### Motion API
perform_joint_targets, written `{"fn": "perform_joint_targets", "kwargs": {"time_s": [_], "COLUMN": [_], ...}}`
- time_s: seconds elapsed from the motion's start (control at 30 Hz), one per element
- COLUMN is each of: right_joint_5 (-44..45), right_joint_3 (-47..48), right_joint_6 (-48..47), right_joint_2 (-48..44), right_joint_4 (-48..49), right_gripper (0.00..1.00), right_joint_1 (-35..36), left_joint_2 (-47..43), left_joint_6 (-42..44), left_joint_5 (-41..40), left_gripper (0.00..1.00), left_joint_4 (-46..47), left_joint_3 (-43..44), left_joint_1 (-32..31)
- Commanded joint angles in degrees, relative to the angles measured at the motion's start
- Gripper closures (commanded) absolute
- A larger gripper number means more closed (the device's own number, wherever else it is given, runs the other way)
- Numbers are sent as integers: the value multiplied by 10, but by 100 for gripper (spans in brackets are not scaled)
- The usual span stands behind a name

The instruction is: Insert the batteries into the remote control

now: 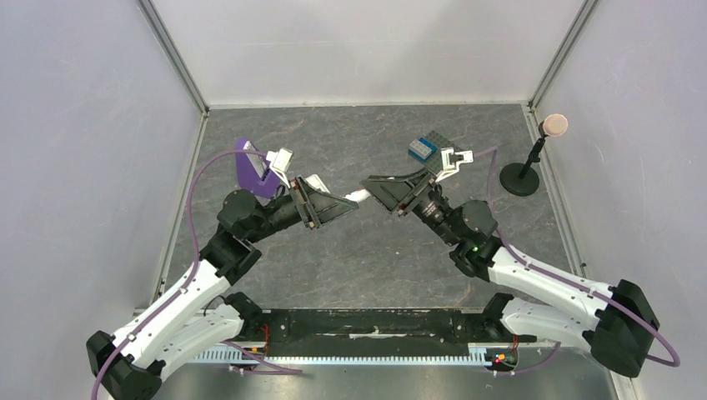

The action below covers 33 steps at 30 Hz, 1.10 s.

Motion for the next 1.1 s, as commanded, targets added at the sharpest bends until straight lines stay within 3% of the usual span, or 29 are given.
{"fn": "perform_joint_targets", "kwargs": {"time_s": [0.0,0.13,0.27,0.4,0.47,0.6,0.73,0.9,1.07], "right_joint_5": [33,22,6,-23,-25,-20,-19,-93,-105], "right_joint_3": [44,74,102,137,148,162,220,313,325], "right_joint_6": [41,75,94,85,75,34,-92,-300,-402], "right_joint_2": [19,38,51,64,67,67,77,129,169], "right_joint_4": [36,-25,-83,-163,-192,-252,-389,-610,-726], "right_gripper": [3,19,44,61,63,68,71,72,76], "right_joint_1": [7,8,10,10,11,10,1,-47,-60], "left_joint_2": [-2,-3,1,4,2,-7,-35,-63,-80], "left_joint_6": [-28,-21,-1,25,34,71,158,246,274], "left_joint_5": [-3,-8,-6,-9,-13,-32,-131,-332,-374], "left_gripper": [98,98,97,82,76,52,40,35,33], "left_joint_4": [36,25,6,-21,-33,-75,-253,-490,-541], "left_joint_3": [2,3,7,9,8,13,59,148,167], "left_joint_1": [-2,-2,-2,-2,-2,-2,-2,-2,-2]}}
